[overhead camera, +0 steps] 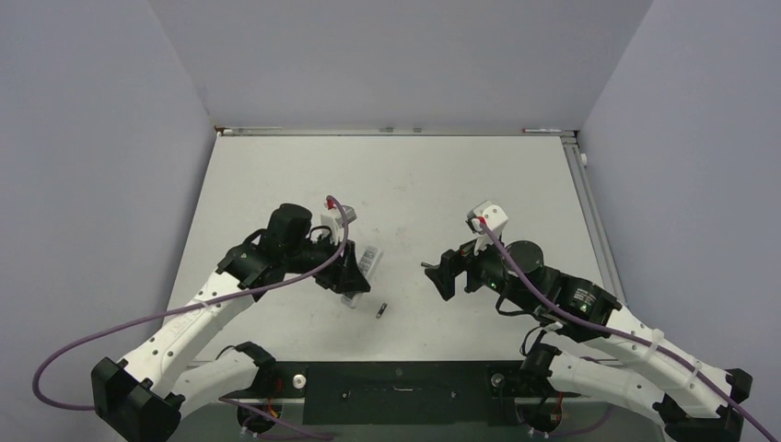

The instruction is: Load the batteries into the remote control

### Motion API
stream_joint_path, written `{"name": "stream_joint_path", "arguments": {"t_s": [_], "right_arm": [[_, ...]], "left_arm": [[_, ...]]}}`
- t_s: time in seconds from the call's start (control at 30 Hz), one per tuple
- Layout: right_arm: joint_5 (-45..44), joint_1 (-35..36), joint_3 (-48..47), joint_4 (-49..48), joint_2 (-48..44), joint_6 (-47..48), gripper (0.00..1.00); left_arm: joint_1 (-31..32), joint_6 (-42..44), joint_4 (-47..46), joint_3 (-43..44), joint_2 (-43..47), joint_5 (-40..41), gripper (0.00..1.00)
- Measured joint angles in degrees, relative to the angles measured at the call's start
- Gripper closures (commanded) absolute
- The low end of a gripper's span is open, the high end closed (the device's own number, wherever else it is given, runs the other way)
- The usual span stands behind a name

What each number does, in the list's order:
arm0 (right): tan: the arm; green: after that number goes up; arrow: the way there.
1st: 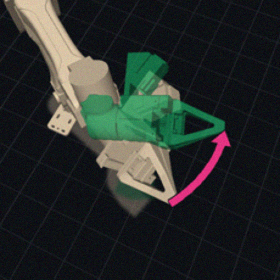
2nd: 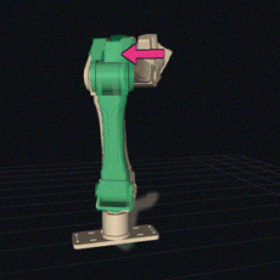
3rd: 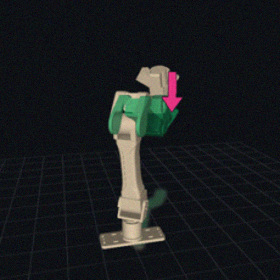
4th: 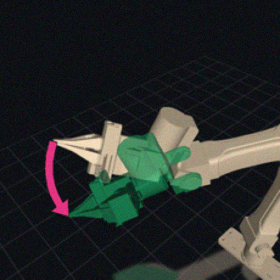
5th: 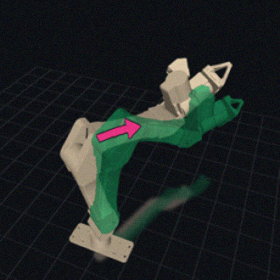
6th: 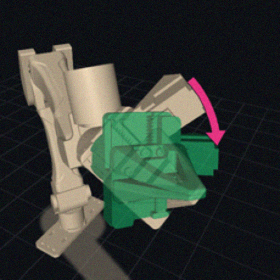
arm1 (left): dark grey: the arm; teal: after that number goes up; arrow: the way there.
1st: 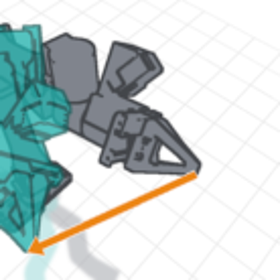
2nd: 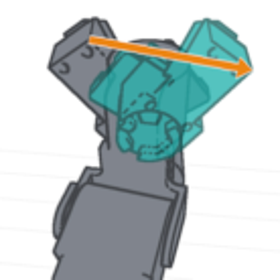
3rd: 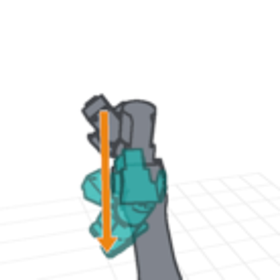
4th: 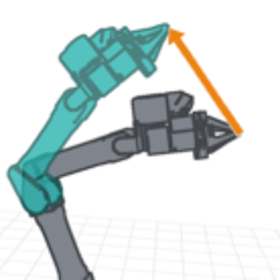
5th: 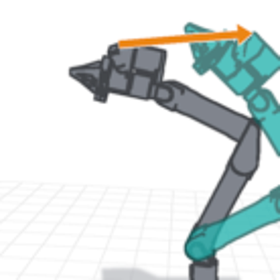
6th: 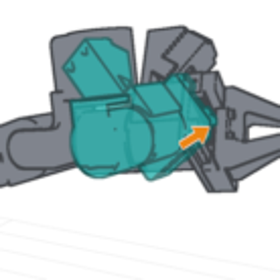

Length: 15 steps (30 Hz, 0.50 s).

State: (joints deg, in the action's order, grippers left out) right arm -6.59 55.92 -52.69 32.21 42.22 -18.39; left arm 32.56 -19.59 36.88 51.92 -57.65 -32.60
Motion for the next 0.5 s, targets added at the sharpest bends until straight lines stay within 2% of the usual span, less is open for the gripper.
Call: {"name": "stream_joint_path", "arguments": {"t_s": [0.2,0.5], "right_arm": [[4.7,0.3,-0.6,-2.2,3.6,0.3,0.10],[17.7,1.6,-0.2,-7.0,4.7,6.9,0.03]], "left_arm": [[3.0,-2.8,-3.7,-4.2,0.4,-6.2,1.00],[8.9,-5.0,-7.0,-6.3,0.2,-11.2,1.00]]}}
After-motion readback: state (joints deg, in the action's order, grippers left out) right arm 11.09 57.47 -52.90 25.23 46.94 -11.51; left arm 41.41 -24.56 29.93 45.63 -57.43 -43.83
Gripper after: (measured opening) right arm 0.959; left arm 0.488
